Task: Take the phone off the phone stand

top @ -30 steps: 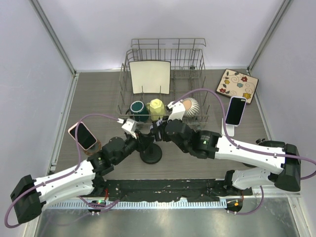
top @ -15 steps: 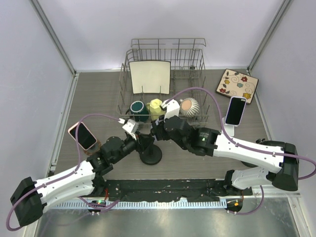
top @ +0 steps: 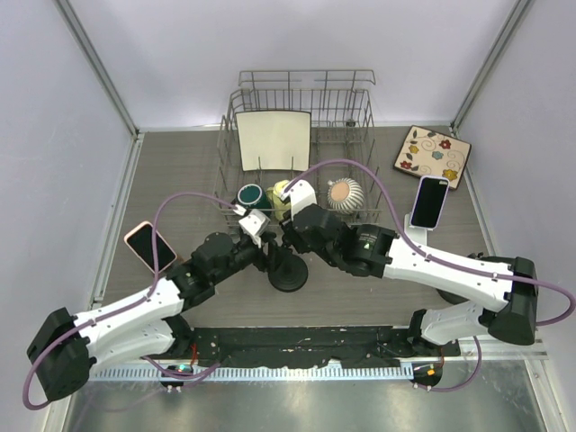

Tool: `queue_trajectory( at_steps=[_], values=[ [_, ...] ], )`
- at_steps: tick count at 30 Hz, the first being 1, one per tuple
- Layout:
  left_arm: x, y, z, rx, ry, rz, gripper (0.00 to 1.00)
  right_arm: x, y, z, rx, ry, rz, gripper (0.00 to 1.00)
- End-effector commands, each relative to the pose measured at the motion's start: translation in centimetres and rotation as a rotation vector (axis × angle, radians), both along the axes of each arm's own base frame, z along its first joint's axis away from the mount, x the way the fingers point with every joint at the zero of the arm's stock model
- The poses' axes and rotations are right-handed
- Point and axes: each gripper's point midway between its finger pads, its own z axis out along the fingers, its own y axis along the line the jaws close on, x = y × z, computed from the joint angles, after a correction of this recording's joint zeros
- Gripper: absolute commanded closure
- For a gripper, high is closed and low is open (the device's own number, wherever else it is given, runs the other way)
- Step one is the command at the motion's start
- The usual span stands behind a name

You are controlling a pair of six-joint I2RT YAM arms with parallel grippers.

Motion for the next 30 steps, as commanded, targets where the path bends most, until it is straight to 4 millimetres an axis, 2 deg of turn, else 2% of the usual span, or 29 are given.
queue_trajectory(
  at_steps=[1, 3, 6, 9, 12, 13, 15, 16, 19, 20, 22, 23, 24, 26, 27, 28, 30],
  values=[
    [0.6, -1.8, 3.1, -0.020, -0.094, -0.074, 0.34, -0.2, -1.5, -1.7, -0.146, 0.035, 0.015, 0.99],
    [0.7, -2.2, 3.7, -0.027, -0.105, -0.085, 0.34, -0.1, -1.5, -2.0, -0.160, 0.041, 0.004, 0.99],
    [0.9, -2.6, 3.5, -0.011, -0.111, -0.091, 0.36, -0.1, -1.4, -2.3, -0.175, 0.056, 0.002, 0.99],
    [1.2, -2.6, 3.2, 0.005, -0.122, -0.086, 0.45, -0.2, -1.2, -2.4, -0.196, 0.076, 0.007, 0.99],
    [1.2, -2.7, 3.3, 0.008, -0.125, -0.090, 0.64, -0.3, -1.2, -2.9, -0.223, 0.097, 0.005, 0.99],
    [1.2, -2.8, 3.3, 0.008, -0.125, -0.093, 0.78, -0.3, -1.2, -3.1, -0.231, 0.101, 0.003, 0.99],
    [1.3, -2.8, 3.2, 0.011, -0.121, -0.086, 0.97, -0.2, -1.3, -3.2, -0.227, 0.105, -0.017, 0.99],
    [1.3, -2.7, 3.3, 0.006, -0.119, -0.079, 1.00, 0.0, -1.7, -3.3, -0.230, 0.099, -0.039, 0.99],
    [1.6, -2.5, 3.2, -0.028, -0.091, -0.037, 1.00, 0.4, -2.1, -3.8, -0.196, 0.072, -0.091, 0.99],
    [1.6, -2.4, 3.1, -0.050, -0.083, -0.025, 1.00, 0.4, -2.2, -3.2, -0.161, 0.056, -0.099, 0.99],
    [1.4, -2.5, 3.0, -0.086, -0.052, -0.013, 1.00, 0.6, -2.0, -3.5, -0.090, 0.035, -0.113, 0.95],
    [1.4, -2.6, 3.3, -0.102, -0.050, -0.010, 1.00, 0.5, -2.1, -2.6, -0.037, 0.019, -0.119, 0.91],
    [1.2, -2.8, 3.2, -0.116, -0.034, -0.010, 1.00, 0.5, -2.1, -2.4, -0.002, 0.010, -0.119, 0.82],
    [1.1, -2.8, 3.1, -0.131, -0.026, -0.005, 1.00, 0.6, -1.7, -2.3, 0.084, -0.017, -0.117, 0.72],
    [1.0, -2.9, 3.3, -0.148, -0.016, -0.004, 1.00, 0.4, -1.8, -1.1, 0.147, -0.040, -0.113, 0.63],
    [0.9, -2.8, 3.2, -0.152, -0.011, -0.004, 1.00, 0.5, -1.6, -1.3, 0.199, -0.059, -0.111, 0.59],
    [0.9, -2.8, 3.3, -0.163, -0.005, -0.001, 1.00, 0.4, -2.1, -0.1, 0.291, -0.095, -0.118, 0.51]
  ],
)
